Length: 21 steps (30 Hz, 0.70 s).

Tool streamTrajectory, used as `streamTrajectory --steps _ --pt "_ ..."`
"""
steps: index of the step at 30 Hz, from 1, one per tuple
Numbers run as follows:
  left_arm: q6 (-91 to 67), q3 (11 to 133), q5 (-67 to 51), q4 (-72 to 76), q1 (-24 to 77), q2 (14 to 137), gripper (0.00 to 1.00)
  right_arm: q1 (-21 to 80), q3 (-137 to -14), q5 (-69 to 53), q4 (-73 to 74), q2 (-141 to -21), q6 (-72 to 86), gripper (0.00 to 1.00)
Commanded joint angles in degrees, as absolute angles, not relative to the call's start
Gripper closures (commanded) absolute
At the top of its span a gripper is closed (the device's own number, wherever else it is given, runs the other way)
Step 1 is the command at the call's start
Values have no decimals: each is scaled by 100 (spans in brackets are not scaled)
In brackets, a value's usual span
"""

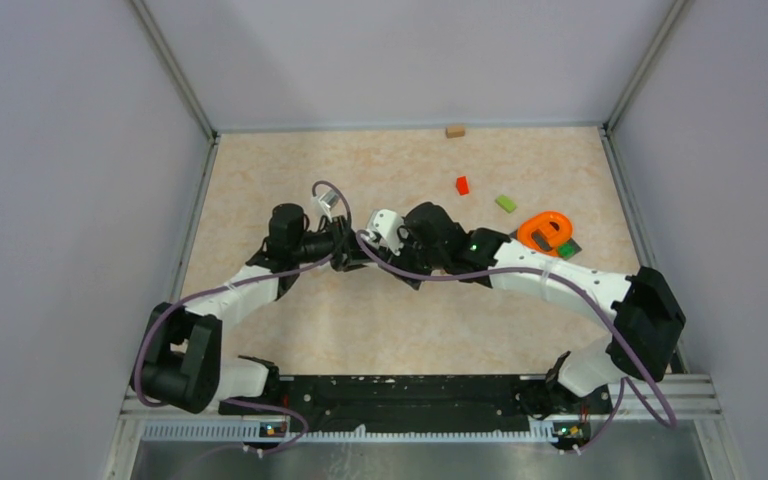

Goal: Load the batteries into the remote control
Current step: Load the battery cover into the remote control.

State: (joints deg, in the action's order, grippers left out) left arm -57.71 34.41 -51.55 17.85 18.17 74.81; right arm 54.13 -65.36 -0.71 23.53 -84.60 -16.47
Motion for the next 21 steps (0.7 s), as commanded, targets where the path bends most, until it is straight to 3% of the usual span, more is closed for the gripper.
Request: streamTrajectory --steps 1,13,21 --pt "-6196 3463 -6455 2496 1878 7371 100 5370 -6810 175 1830 -8496 -1733 40" --pt "-6199 3347 -6378 2579 1698 7570 100 5303 -6950 -172 1997 -8407 -1379 19" --pt "-6273 3283 -6334 2754 1622 7680 100 4926 -6753 -937 1566 -8037 -746 14"
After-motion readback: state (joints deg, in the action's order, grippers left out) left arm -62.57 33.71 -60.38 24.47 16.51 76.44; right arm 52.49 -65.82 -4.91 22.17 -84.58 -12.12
